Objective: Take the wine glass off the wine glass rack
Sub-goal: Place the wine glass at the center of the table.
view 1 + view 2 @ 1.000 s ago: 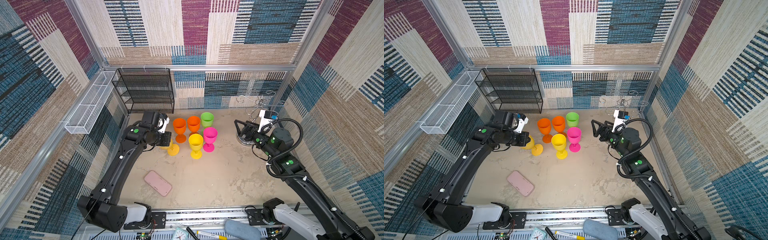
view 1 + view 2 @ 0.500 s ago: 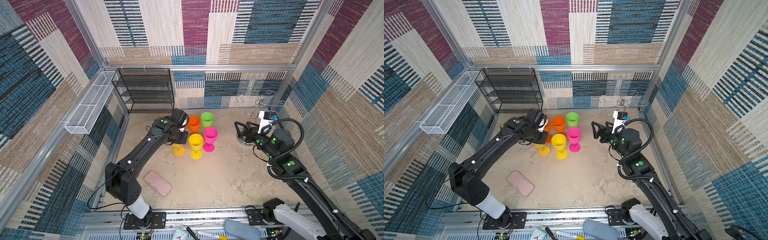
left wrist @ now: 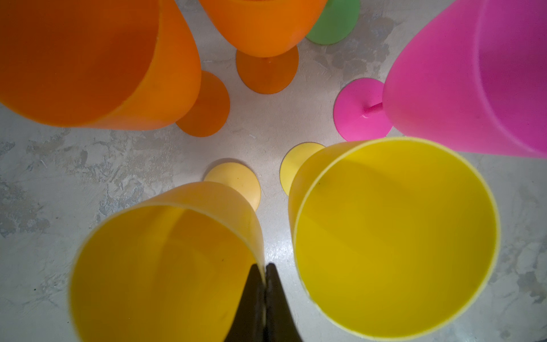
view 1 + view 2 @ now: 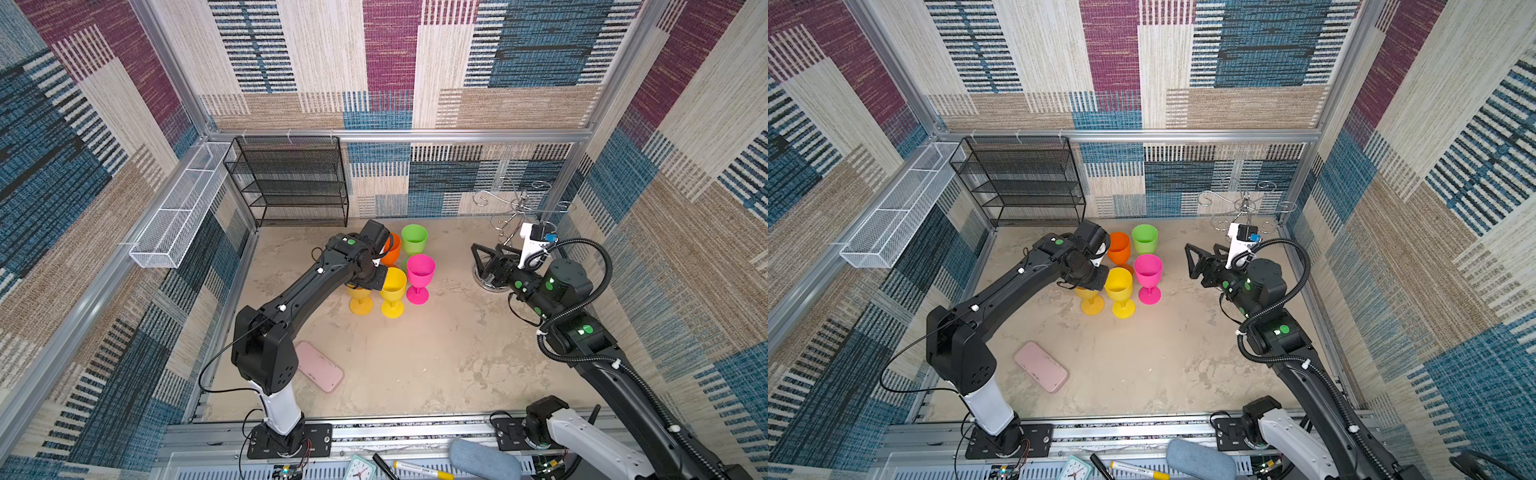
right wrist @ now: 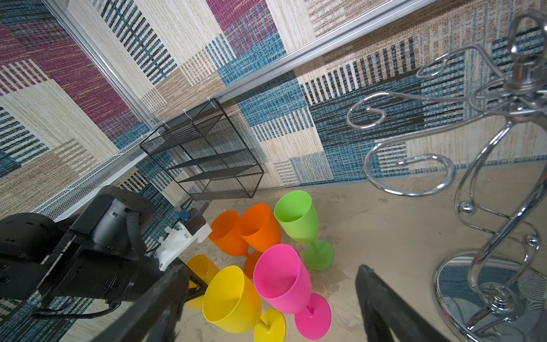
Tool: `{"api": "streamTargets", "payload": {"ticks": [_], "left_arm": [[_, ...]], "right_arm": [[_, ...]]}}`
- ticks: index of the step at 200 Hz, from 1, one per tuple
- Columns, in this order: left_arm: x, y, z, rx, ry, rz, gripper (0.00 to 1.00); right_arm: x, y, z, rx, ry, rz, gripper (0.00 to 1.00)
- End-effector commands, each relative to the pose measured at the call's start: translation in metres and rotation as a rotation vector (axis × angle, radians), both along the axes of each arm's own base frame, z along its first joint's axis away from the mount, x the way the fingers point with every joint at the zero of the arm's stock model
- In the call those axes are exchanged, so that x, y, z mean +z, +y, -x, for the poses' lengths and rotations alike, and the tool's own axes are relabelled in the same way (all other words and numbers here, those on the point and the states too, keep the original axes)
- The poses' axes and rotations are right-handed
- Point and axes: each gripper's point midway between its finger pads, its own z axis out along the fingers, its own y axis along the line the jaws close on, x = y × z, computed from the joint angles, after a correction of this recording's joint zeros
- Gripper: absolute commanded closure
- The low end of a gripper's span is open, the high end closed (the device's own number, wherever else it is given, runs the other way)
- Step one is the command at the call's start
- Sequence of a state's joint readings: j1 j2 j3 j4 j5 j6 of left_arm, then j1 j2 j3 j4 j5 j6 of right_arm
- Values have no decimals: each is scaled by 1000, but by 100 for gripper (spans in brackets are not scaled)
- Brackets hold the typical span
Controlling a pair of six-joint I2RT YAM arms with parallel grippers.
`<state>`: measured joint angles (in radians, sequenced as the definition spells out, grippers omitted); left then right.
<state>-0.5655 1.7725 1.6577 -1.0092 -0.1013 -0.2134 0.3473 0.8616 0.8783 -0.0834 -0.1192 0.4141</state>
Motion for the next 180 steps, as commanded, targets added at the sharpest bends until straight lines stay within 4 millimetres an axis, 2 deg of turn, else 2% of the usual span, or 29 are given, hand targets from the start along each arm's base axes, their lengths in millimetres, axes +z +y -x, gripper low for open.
{"api": "streamTargets", "payload": {"ticks": [1, 36, 62, 87, 117, 154, 180], "left_arm": [[-2, 1, -1, 41, -4, 1, 100], [-3, -2, -1, 40, -7, 13, 99], [1, -5, 0, 32, -18, 28, 73], [14, -6, 3, 22, -50, 41, 51], [43, -1, 6, 27, -137, 84, 36], [78, 11, 13, 48, -262, 134, 10], [100, 30, 21, 95, -355, 159, 5]], "right_arm": [[-1, -3, 0, -14, -3, 11, 10], [-1, -3, 2, -12, -6, 8, 9], [0, -1, 3, 1, -16, 22, 9], [6, -2, 3, 2, -28, 40, 5], [8, -1, 2, 5, -39, 62, 2], [-6, 1, 1, 14, -40, 93, 1], [-19, 2, 4, 26, -52, 109, 0]]}}
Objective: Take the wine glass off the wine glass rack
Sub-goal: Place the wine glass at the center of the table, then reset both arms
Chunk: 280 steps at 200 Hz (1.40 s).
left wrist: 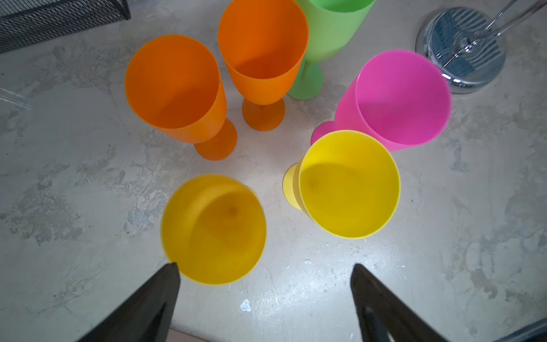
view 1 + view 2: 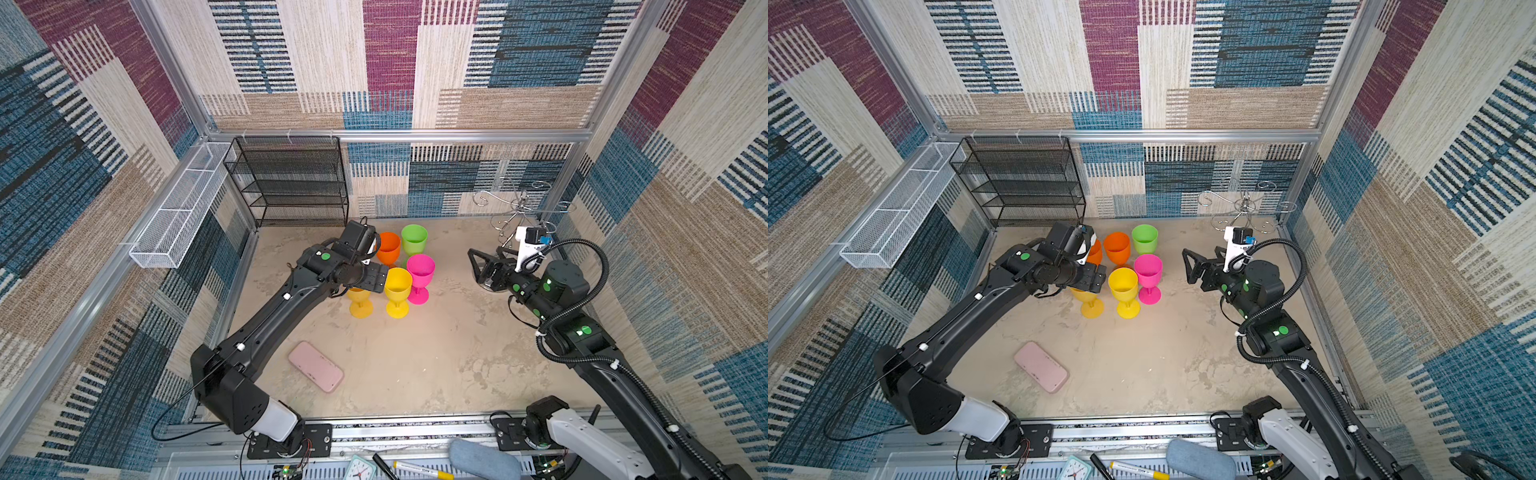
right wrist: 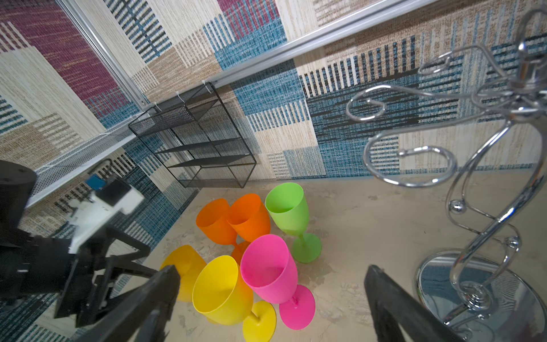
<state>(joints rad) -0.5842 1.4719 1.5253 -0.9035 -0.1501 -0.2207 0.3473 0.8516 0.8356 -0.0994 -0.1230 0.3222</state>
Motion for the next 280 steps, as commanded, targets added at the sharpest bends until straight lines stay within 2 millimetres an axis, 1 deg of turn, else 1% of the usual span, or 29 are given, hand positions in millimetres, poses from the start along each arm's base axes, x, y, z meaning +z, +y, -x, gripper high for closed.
{"api": "streamTargets", "payload": {"ticks": [1, 20, 23, 33, 52, 62, 77, 92, 99, 117, 128, 138, 155, 166, 189, 204, 212, 218, 232, 249, 265, 280], "left_arm": [[23, 14, -3, 85, -103, 54, 5], [37, 37, 2, 149, -154, 93, 3], [37, 40, 4, 161, -157, 100, 3], [42, 58, 6, 212, -175, 125, 3], [44, 93, 12, 323, -198, 173, 2], [43, 112, 16, 379, -209, 188, 1], [40, 138, 19, 463, -222, 205, 0], [31, 158, 22, 534, -212, 230, 0], [27, 167, 23, 574, -205, 250, 0], [13, 194, 23, 684, -204, 302, 0], [4, 214, 25, 772, -204, 328, 0], [-5, 229, 27, 831, -204, 361, 0], [-22, 257, 32, 945, -193, 367, 1], [-33, 271, 36, 1008, -185, 341, 1], [-52, 290, 33, 1064, -196, 260, 0], [-71, 304, 36, 1121, -207, 222, 1], [-85, 309, 39, 1142, -204, 205, 1], [-91, 311, 39, 1150, -213, 198, 0], [-101, 312, 37, 1127, -228, 188, 0], [-110, 314, 28, 1103, -238, 180, 0], [-114, 311, 12, 1036, -231, 194, 0], [-126, 304, -1, 965, -202, 204, 0]], "right_arm": [[1, 2, 3, 17, -54, 12, 0], [-16, 2, 4, 20, -43, 24, 0], [-23, 2, 4, 16, -35, 28, 0], [-35, 0, 4, 8, -27, 42, 0], [-59, -8, 1, -44, -15, 66, 0], [-74, -14, 0, -74, -9, 86, 0], [-94, -26, -3, -147, 1, 101, 0], [-110, -42, -5, -235, -6, 107, 0], [-117, -52, -5, -292, -14, 110, 0], [-126, -76, -4, -421, -51, 130, 0], [-132, -89, -3, -490, -72, 151, 0], [-138, -100, -4, -534, -76, 164, 0], [-152, -115, -7, -585, -42, 165, 0], [-153, -120, -10, -596, -33, 161, 0], [-152, -129, -17, -612, -40, 191, 0], [-156, -137, -24, -627, -38, 223, 0], [-159, -142, -26, -640, -43, 239, 0], [-161, -147, -28, -658, -47, 242, 0], [-164, -158, -31, -681, -67, 237, 0], [-165, -164, -36, -685, -101, 257, 0], [-169, -165, -42, -672, -117, 280, 0], [-175, -164, -48, -657, -123, 291, 0]]}}
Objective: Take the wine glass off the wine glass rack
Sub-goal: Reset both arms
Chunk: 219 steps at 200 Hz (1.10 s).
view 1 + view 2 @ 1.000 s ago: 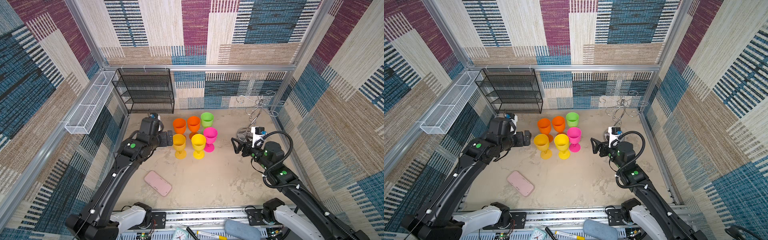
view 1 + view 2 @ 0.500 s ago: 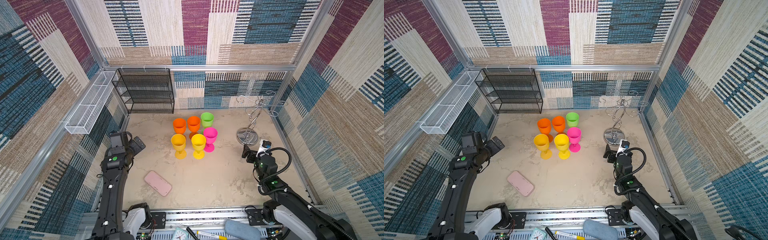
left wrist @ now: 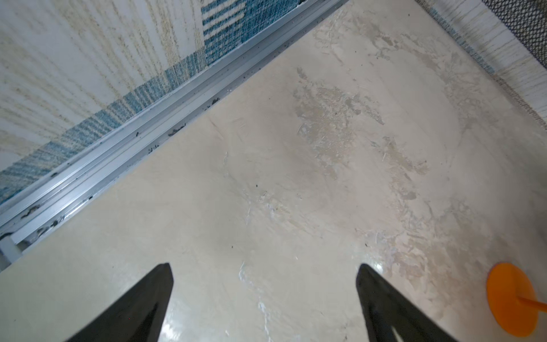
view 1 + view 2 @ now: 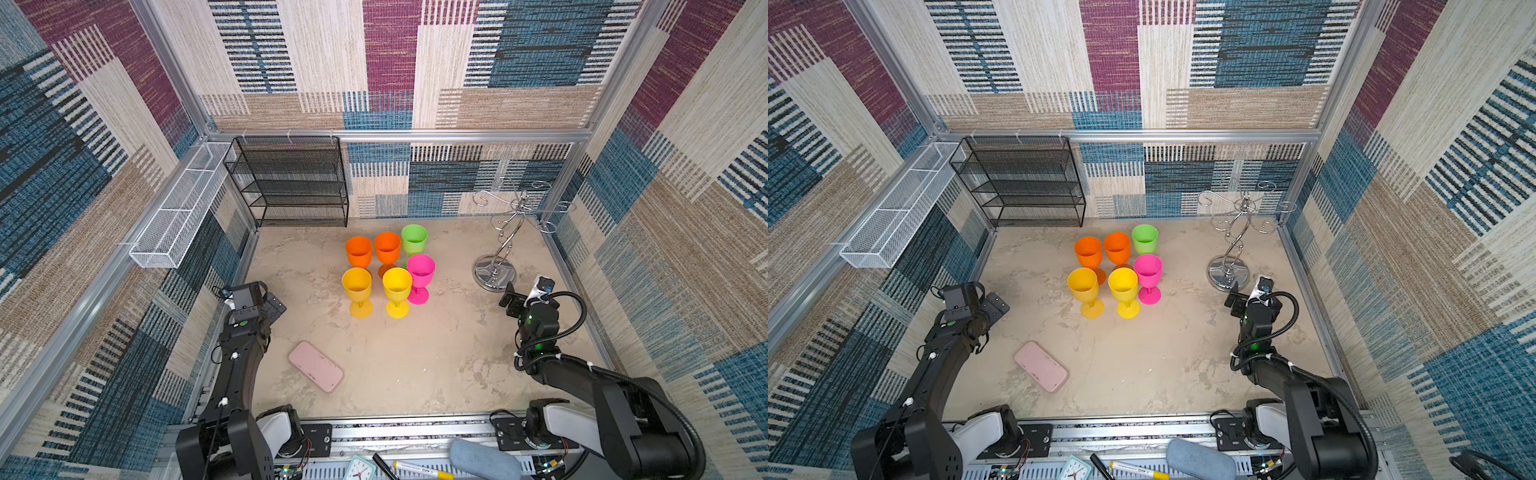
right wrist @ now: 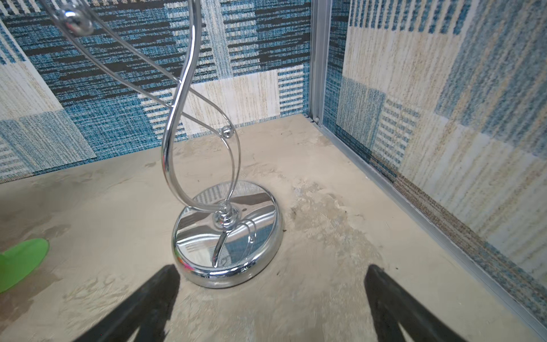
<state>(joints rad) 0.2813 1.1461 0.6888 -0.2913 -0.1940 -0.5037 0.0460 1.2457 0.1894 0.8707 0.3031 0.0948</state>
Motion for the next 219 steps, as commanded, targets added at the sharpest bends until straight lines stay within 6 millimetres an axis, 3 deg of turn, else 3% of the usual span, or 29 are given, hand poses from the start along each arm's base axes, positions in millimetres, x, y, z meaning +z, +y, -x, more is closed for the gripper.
{"api": "streamTargets", "payload": {"ticks": [1, 20, 52, 95, 169, 183, 190, 199, 209, 219], "left_arm": [[6, -7, -35, -135, -82, -21, 1], [-6, -12, -48, -199, -102, -19, 3], [-15, -14, -69, -268, -165, -53, 4], [-27, -36, -94, -421, -292, -90, 4], [-13, -63, -94, -539, -365, -196, 4], [-14, -82, -96, -607, -359, -281, 0], [-25, -101, -97, -681, -339, -333, 0], [-25, -120, -101, -723, -370, -447, 1], [-30, -112, -97, -668, -284, -411, 1], [-27, -106, -104, -641, -327, -432, 1]], "right_arm": [[29, 6, -12, 51, -143, 38, 0], [30, 12, -23, 94, -142, 64, 0], [13, 20, -32, 151, -113, 66, 1], [10, 22, -24, 171, -147, 74, 1], [10, 23, -25, 172, -140, 75, 2], [10, 23, -25, 172, -141, 73, 3], [9, 22, -25, 170, -140, 74, 3], [10, 23, -26, 171, -140, 73, 3], [9, 22, -26, 167, -137, 71, 0], [9, 22, -26, 167, -138, 71, 0]]}}
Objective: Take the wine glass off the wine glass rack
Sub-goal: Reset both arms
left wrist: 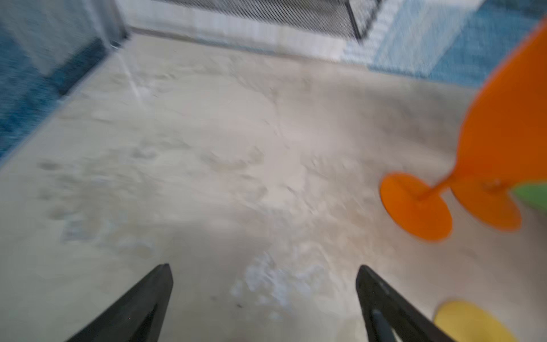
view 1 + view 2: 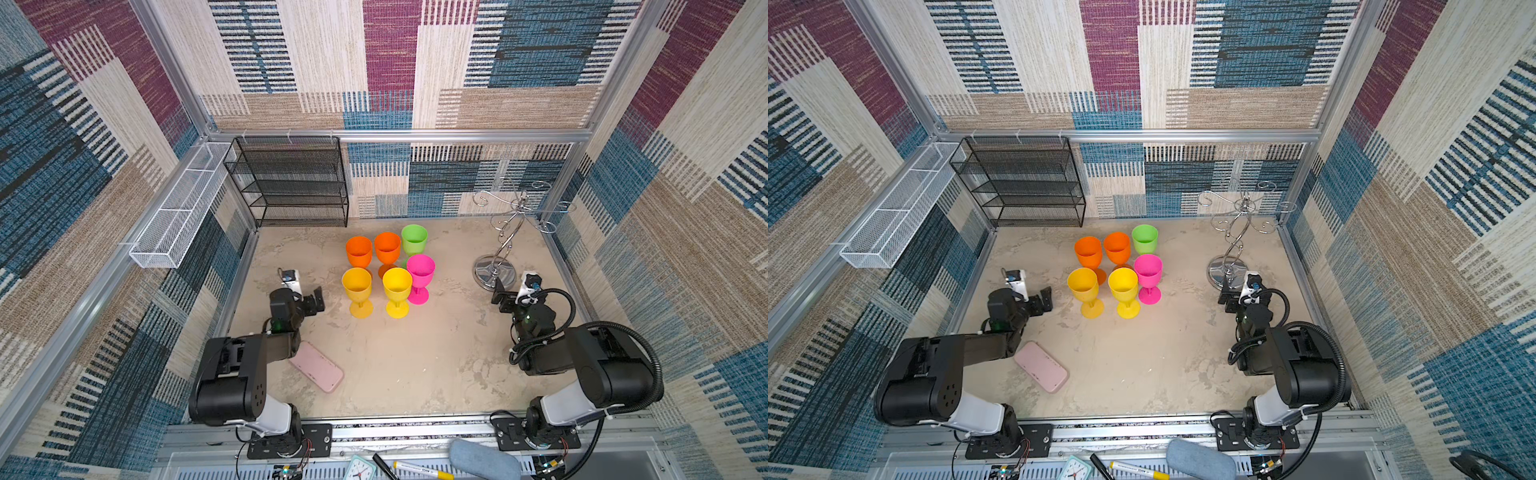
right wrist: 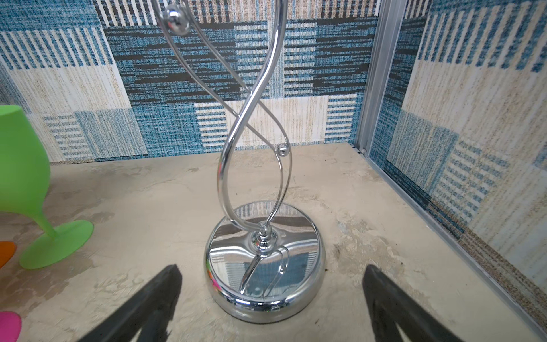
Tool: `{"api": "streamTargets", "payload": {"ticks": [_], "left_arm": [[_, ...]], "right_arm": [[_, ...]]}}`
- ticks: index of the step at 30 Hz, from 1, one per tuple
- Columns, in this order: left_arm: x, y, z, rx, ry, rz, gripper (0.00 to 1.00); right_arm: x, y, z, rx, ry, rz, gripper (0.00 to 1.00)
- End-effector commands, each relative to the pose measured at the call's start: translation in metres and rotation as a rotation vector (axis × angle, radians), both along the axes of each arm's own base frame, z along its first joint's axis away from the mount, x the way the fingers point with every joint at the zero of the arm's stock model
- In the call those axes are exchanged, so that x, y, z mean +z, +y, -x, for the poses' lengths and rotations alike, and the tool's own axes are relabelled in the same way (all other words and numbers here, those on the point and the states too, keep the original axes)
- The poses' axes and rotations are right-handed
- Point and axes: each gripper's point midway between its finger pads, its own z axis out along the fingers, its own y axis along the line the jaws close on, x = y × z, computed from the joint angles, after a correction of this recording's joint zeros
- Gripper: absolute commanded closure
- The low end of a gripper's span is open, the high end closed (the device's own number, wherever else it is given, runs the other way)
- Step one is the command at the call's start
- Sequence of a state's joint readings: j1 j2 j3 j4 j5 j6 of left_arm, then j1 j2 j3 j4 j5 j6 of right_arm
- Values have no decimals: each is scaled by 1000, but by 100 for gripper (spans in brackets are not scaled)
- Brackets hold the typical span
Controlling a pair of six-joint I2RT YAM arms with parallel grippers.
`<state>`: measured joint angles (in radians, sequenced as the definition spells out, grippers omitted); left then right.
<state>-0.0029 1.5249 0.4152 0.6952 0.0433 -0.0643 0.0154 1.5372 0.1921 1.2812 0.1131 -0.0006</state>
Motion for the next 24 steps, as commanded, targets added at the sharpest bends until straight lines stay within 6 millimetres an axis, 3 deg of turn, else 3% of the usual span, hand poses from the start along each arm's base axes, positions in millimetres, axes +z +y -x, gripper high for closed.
{"api": "streamTargets", "payload": {"ticks": [1, 3, 24], "left_arm": [[26, 24, -17, 99, -132, -132, 1], [22, 26, -15, 94, -66, -98, 1], [26, 27, -15, 96, -117, -104, 1]], "right_arm": [[9, 0, -2, -2, -35, 2, 0], [9, 0, -1, -1, -36, 2, 0], [9, 1, -2, 8, -34, 1, 0]]}}
